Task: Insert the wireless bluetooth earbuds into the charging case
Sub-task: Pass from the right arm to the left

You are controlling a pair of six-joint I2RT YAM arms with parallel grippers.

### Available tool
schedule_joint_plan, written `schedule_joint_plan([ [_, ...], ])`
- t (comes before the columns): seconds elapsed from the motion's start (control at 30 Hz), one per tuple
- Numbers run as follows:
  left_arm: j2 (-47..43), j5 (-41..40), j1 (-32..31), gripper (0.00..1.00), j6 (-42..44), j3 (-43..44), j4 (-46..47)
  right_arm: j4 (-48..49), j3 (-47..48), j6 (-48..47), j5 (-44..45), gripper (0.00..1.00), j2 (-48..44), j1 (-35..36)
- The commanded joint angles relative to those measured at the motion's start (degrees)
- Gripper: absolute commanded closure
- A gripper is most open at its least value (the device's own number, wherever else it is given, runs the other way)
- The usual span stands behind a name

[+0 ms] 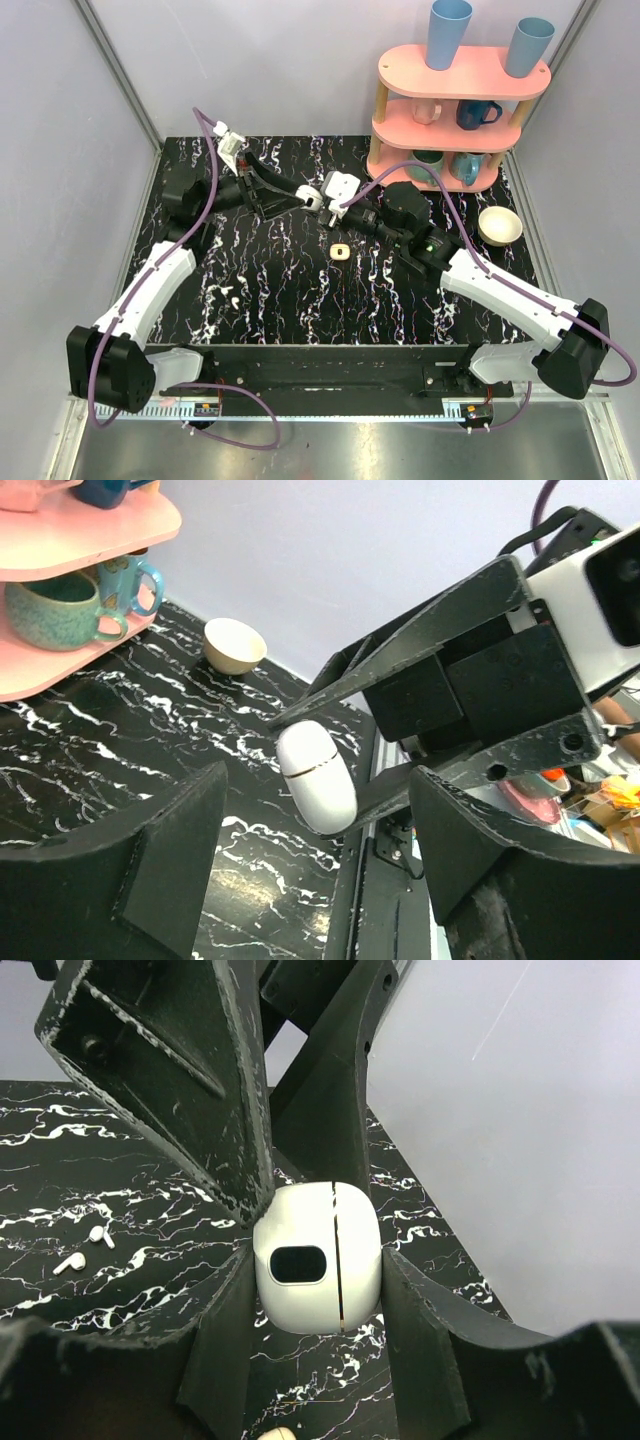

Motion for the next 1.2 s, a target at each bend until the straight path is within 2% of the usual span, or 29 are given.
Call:
schedule_joint_plan([
  [0.0,-0.8,-0.2,-1.1,0.23,13.1,6.6,-16.8,1.3,1.4,-0.4,-0.9,0.67,-0.3,0.4],
  [0.07,-0.7,-1.1,-1.6,0.24,16.1,8.5,-22.2,1.1,1.8,-0.7,-0.9,0.67,0.0,0.4],
  [0.2,-0.5,-1.1,-1.8,0.24,16.7,9.2,-22.9,0.5,2.1,-1.3,-1.2,0.67,0.3,0.3],
  [0.47,0.2,-2.5,-2.4,0.35,18.9,11.2,-29.2,2.9,0.4,-4.0,-0.3,0.67,0.0,0.6],
  [0.83,1.5,-2.3,-3.2,0.43,17.7,13.5,-30.1,3.0,-0.4,-7.7,-2.9,0.68,-0.6,1.5],
  [0.93,2.4,-1.7,-3.1,0.46,19.0,15.0,-33.8,3.1,-0.5,-8.3,-2.3,0.68,-0.6,1.5],
  [1.17,1.6,-4.7,-3.2,0.44,24.1,17.4,-44.1,4.7,-0.7,-8.8,2.2,0.68,0.1,1.7],
])
